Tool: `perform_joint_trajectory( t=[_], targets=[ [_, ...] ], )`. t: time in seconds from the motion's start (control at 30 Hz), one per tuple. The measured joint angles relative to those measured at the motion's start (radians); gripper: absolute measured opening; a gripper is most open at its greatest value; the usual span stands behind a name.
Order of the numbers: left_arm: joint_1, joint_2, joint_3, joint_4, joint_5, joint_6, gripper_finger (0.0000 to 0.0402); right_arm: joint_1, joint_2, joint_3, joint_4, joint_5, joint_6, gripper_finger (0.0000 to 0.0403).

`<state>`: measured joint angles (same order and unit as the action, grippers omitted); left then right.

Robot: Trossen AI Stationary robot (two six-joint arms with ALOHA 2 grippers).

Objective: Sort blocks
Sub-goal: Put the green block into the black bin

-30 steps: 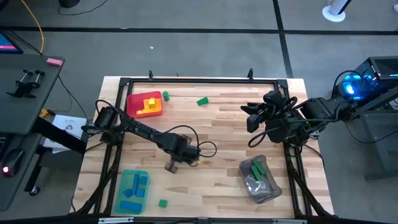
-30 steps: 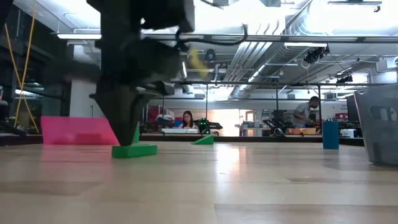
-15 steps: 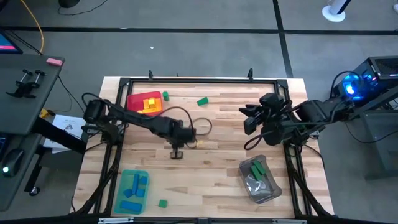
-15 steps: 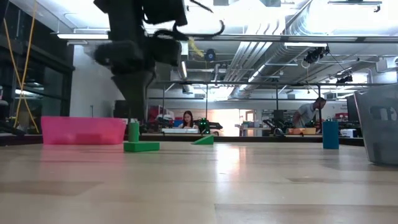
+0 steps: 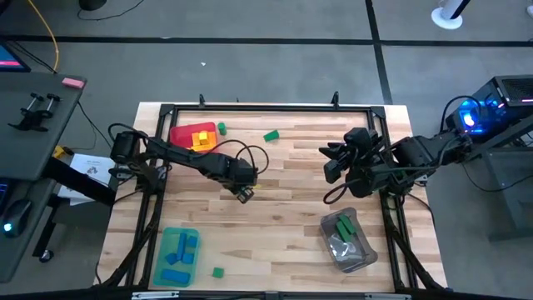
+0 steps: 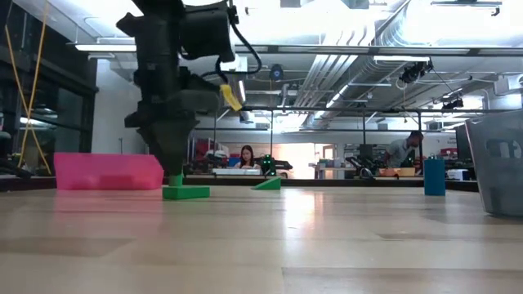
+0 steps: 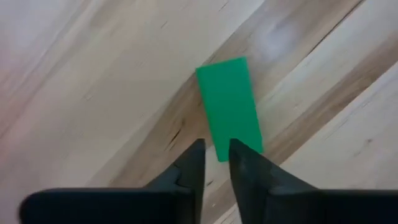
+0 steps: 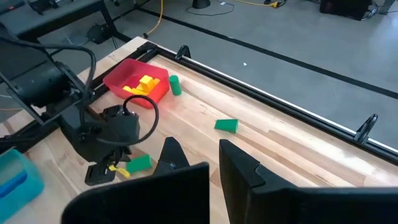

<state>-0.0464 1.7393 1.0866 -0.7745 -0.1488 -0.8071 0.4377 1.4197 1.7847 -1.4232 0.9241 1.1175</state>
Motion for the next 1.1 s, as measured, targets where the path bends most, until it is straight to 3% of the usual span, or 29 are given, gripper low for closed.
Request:
perform_joint_trajectory(
  t=[0.47,0.77,0.87,0.93,1.1],
  targets=[
    [0.014,0.037,0.002,0.097,0.003,0.023,0.0227,0.0,0.0,0.0,-0.007,-0.018,0.007,0.0],
    [0.012,0.124,0.004,0.138,0.033,0.005,0.0259,0.0,0.0,0.0,-0.007,-0.019,0.008,0.0],
    [0.011,0.129,0.004,0.148,0.04,0.051,0.024,0.0,0.0,0.0,-0.007,-0.019,0.008,0.0],
    [0.006,0.12,0.011,0.168,0.051,0.097,0.0203,0.0,0.0,0.0,-0.007,-0.019,0.008,0.0],
    [-0.015,0.105,0.118,0.423,0.106,0.298,0.0034,0.0,0.0,0.0,-0.007,-0.018,0.04,0.0]
  ],
)
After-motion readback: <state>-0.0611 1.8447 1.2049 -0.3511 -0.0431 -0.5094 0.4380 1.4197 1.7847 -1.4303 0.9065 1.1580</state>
